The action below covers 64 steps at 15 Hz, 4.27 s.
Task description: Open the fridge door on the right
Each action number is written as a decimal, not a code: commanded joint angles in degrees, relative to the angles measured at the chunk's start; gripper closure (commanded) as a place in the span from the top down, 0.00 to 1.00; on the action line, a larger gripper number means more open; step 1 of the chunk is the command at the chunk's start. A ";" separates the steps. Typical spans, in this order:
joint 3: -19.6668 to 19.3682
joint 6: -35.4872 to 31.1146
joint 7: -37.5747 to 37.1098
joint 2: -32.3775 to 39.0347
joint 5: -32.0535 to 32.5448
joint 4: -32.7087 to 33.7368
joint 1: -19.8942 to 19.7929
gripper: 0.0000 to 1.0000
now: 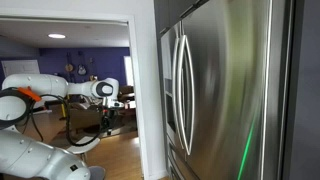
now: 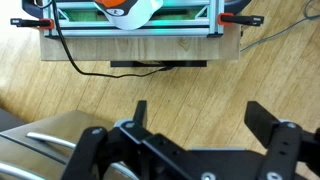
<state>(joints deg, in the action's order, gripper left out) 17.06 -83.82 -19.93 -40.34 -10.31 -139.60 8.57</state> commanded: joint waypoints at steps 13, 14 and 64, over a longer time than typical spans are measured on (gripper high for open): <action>-0.98 -4.28 -4.95 -1.52 8.97 0.82 -5.92 1.00; -1.65 -5.28 -5.77 -1.94 11.05 0.85 -7.24 1.00; -14.29 -57.88 -33.54 13.84 81.45 10.39 -23.45 1.00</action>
<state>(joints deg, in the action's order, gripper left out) 5.13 -140.15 -49.26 -28.99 66.81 -130.69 -16.83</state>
